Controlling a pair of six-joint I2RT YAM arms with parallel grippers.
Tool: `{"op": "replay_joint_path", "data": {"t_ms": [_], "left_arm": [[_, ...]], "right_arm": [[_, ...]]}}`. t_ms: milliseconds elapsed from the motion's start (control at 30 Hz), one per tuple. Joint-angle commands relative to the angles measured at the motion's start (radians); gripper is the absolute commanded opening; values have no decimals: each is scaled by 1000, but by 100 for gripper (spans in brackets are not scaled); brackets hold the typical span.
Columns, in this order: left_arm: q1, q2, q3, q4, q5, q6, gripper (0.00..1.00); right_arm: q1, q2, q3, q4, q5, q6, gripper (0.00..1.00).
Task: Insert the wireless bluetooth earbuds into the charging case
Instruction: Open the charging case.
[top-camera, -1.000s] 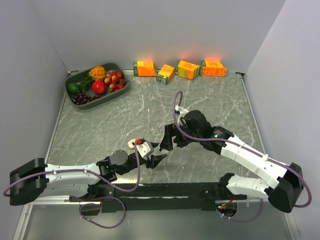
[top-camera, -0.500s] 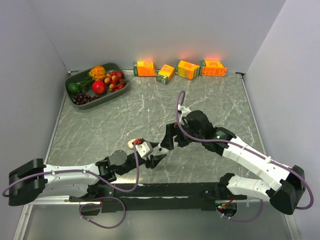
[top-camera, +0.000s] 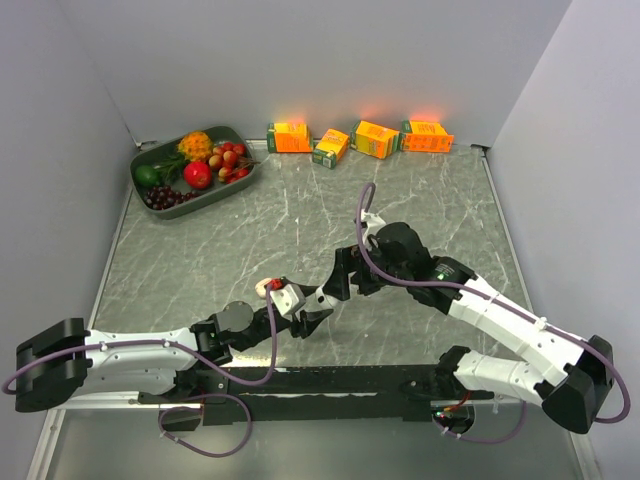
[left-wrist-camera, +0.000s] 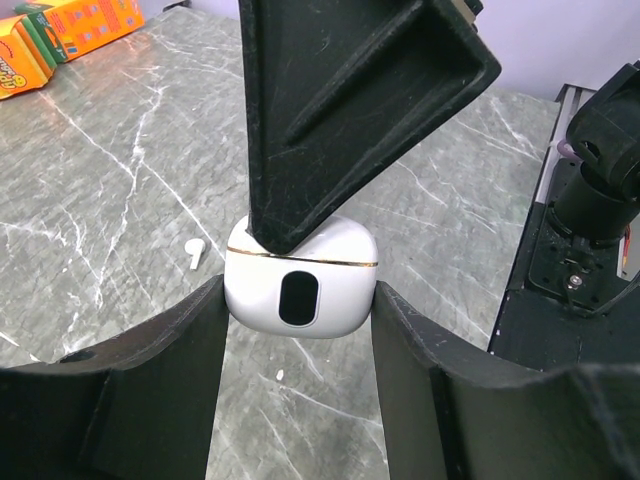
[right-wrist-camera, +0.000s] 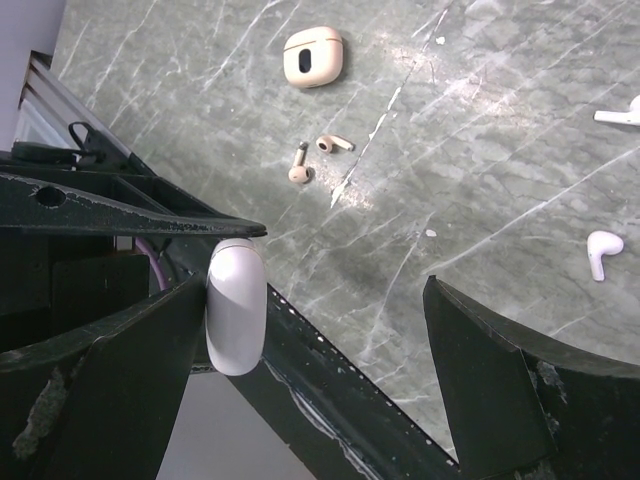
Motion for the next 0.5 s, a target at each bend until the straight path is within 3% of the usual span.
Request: {"op": "replay_joint_path", "data": {"t_ms": [0,467], "left_arm": [[-3,-24,1,39,-28,11,1],[-8,-34,-5,38,-42,9,1]], "right_arm": [[-14,-33,-4,-20,24,0,97],[-21,-42,-7,-37,42,-6,97]]}}
